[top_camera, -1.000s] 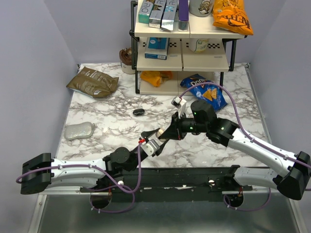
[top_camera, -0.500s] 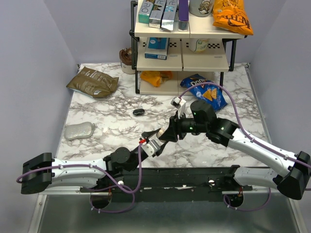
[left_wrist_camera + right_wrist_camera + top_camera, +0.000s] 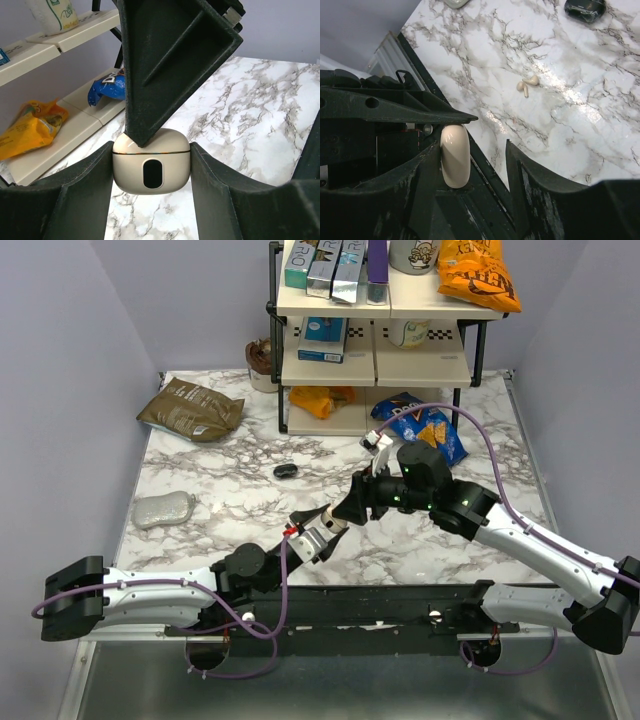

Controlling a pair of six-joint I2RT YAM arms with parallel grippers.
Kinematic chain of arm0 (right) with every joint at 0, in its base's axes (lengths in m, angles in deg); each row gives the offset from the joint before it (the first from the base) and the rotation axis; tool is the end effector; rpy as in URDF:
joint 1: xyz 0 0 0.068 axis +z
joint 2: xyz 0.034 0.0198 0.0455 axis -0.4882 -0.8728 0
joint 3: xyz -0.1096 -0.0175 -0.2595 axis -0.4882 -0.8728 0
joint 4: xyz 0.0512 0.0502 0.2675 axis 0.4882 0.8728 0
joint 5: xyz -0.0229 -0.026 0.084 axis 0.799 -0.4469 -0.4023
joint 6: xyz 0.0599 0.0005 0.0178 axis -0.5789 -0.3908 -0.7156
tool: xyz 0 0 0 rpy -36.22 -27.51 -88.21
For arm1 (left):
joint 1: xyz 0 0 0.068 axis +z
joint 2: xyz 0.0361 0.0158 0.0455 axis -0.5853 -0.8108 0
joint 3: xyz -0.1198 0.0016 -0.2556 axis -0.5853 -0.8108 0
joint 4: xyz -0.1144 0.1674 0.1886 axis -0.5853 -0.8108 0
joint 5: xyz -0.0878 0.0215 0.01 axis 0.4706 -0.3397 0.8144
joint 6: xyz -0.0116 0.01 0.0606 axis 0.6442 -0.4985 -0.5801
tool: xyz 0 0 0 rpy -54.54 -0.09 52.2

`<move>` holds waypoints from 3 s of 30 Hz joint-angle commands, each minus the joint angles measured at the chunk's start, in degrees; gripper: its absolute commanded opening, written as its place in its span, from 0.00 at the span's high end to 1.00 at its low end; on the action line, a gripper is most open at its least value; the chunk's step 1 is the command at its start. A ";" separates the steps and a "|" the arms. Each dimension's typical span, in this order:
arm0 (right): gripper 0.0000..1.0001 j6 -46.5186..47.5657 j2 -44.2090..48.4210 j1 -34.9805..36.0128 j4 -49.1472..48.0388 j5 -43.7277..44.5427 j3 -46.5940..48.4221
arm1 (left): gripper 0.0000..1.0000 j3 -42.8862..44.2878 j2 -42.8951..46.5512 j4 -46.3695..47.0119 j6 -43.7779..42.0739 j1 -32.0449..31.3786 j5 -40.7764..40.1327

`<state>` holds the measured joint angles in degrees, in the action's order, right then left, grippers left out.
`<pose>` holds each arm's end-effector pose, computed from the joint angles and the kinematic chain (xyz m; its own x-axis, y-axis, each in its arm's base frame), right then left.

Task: Insert the wireless bluetooth earbuds into the charging case
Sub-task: Open the charging case.

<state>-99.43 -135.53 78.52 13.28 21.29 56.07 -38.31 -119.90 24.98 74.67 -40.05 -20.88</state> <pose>0.1679 0.2170 0.3356 -0.6165 -0.1476 -0.7734 -0.7139 0.5190 0.4701 0.0689 -0.1994 0.2447 0.2426 -0.0407 -0.9693 0.7691 0.6170 0.1666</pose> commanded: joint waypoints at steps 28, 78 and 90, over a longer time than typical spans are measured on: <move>0.38 0.20 3.34 0.10 0.97 4.21 0.27 | 1.00 -1.71 2.91 1.05 0.92 -0.32 0.73; 0.99 9.34 0.35 0.36 6.51 -2.49 5.72 | 0.01 -0.30 5.45 -4.66 9.27 -0.32 -8.05; 0.99 26.91 9.93 1.15 2.81 12.21 5.27 | 0.01 4.43 16.80 -20.12 28.67 12.49 33.03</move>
<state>-81.31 -128.86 79.00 18.46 29.59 60.22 -36.54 -103.73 8.26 93.47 -31.29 -8.97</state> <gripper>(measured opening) 0.031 0.985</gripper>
